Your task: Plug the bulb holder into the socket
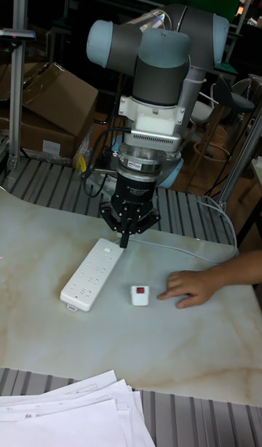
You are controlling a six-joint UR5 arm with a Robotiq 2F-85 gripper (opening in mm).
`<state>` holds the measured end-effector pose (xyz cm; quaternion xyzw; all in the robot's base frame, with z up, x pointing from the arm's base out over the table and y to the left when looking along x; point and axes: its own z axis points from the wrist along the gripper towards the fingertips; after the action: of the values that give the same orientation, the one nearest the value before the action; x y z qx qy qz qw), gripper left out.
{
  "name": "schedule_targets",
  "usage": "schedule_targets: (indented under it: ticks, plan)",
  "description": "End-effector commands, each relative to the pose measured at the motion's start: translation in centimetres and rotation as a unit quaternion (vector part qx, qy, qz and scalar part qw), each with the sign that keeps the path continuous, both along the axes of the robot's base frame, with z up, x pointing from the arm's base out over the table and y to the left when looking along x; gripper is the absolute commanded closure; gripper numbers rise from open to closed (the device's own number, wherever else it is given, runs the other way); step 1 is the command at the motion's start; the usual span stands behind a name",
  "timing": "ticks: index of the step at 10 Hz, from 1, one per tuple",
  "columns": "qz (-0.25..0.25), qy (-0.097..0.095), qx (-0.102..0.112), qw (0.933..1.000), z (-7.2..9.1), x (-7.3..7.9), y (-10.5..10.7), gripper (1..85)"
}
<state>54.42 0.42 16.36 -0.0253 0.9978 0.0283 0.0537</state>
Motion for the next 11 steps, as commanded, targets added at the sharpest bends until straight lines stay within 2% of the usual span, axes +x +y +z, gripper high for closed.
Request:
schedule_targets:
  ticks: [1, 3, 4, 5, 6, 7, 8, 9, 11]
  plan:
    - [-0.002, 0.020, -0.018, 0.9996, 0.0, -1.0, -1.0, 84.3]
    - [-0.022, 0.048, -0.016, 0.9985, 0.0, -2.4, -1.0, 84.3]
    - [-0.035, 0.052, 0.011, 0.9979, 0.0, -2.6, 0.4, 84.3]
    - [-0.040, 0.042, 0.039, 0.9975, -0.3, -1.7, 2.2, 84.3]
    - [-0.039, 0.040, 0.043, 0.9975, -1.6, -0.1, 3.0, 84.3]
    - [-0.051, 0.045, 0.058, 0.9960, -2.6, 0.9, 4.2, 84.3]
    - [-0.059, 0.043, 0.062, 0.9954, -3.8, 1.7, 5.2, 84.3]
    - [-0.064, 0.039, 0.054, 0.9958, -5.1, 2.6, 5.6, 84.3]
    - [-0.068, 0.031, 0.050, 0.9960, -7.5, 4.7, 5.5, 84.3]
